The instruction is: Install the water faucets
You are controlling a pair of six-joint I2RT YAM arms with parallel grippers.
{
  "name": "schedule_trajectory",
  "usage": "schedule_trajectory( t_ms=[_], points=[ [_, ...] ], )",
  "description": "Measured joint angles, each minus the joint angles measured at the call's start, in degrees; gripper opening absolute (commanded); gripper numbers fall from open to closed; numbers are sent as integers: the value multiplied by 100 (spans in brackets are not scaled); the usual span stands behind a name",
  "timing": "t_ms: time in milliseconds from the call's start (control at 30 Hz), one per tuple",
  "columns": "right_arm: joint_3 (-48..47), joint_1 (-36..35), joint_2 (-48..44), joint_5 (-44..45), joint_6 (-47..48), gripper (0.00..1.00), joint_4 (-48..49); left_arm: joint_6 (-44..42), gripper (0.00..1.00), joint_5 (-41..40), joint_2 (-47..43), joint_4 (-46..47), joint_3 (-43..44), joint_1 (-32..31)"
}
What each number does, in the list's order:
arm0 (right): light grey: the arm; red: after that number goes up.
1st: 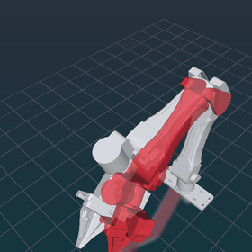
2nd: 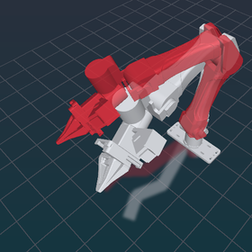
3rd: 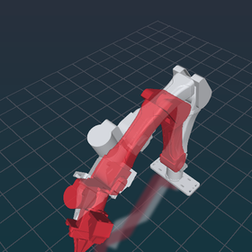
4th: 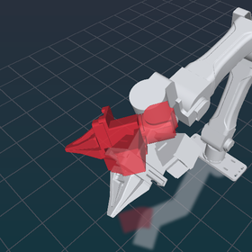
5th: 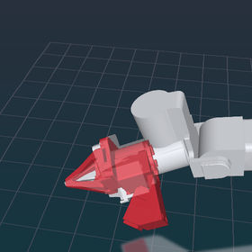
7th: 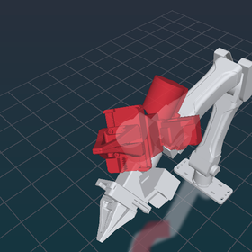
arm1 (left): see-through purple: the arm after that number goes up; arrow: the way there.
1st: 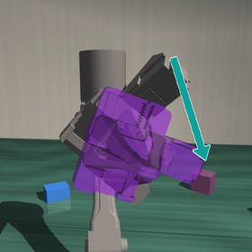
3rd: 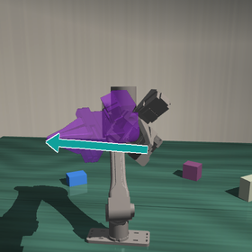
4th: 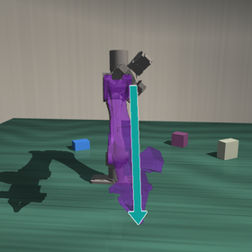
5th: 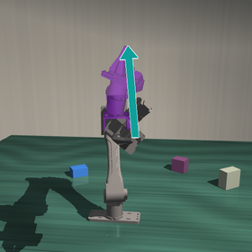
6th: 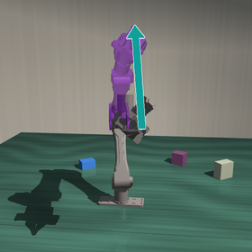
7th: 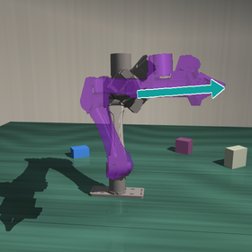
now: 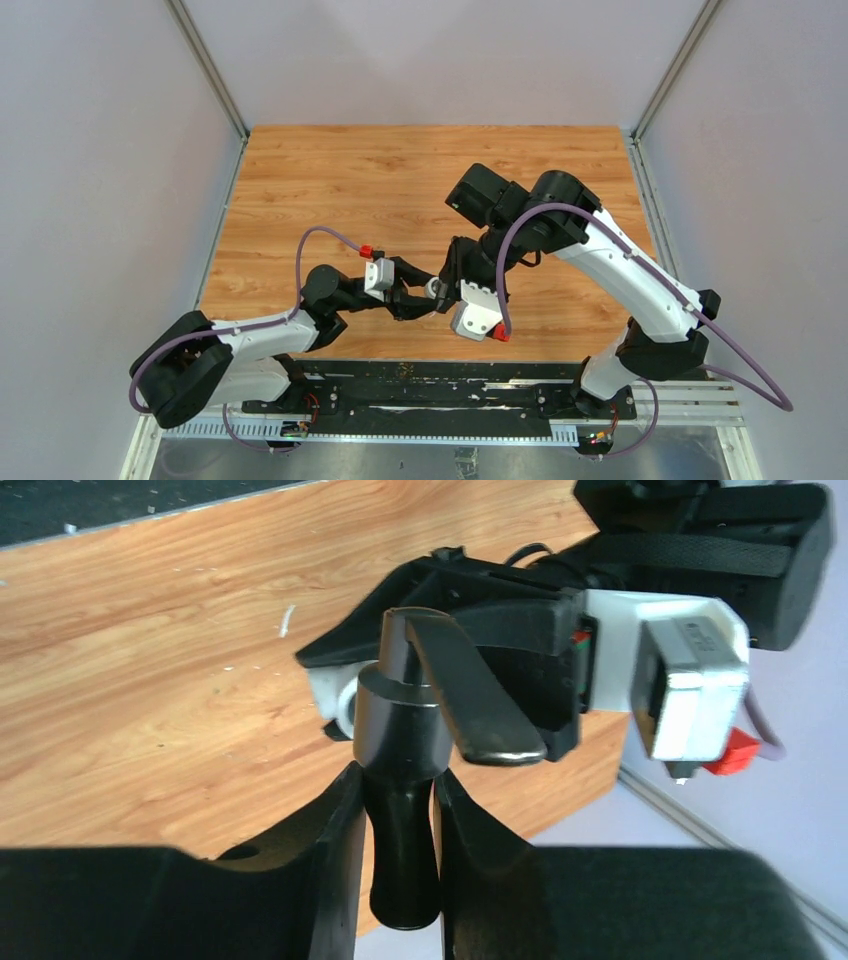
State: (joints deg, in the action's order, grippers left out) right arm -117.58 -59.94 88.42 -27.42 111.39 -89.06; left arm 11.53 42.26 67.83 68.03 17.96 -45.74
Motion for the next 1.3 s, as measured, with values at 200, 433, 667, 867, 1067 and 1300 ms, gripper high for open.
schedule_trajectory(
  t_ms=[200, 433, 667, 867, 1067, 1300],
  points=[
    [-13, 11, 63, 125, -105, 0, -149, -411, 0, -205, -334, -621, 9, 28],
    [-94, 11, 101, 212, -898, 0, 238, -1084, 0, -953, -1047, -1502, 9, 17],
    [-50, 13, 153, 595, -3213, 0, 1250, -1814, 0, -2031, -1427, -1917, 2, -4],
    [-127, 57, 540, 1287, -5335, 0, 2033, -2524, 0, -3471, -1353, -2098, 4, -177],
    [-46, 269, 787, 1843, -7626, 0, 2824, -2988, 0, -4605, -990, -1674, -61, -238],
    [52, 284, 789, 2649, -10539, 0, 3233, -3101, 0, -5003, -789, -1080, -197, -254]
  ],
)
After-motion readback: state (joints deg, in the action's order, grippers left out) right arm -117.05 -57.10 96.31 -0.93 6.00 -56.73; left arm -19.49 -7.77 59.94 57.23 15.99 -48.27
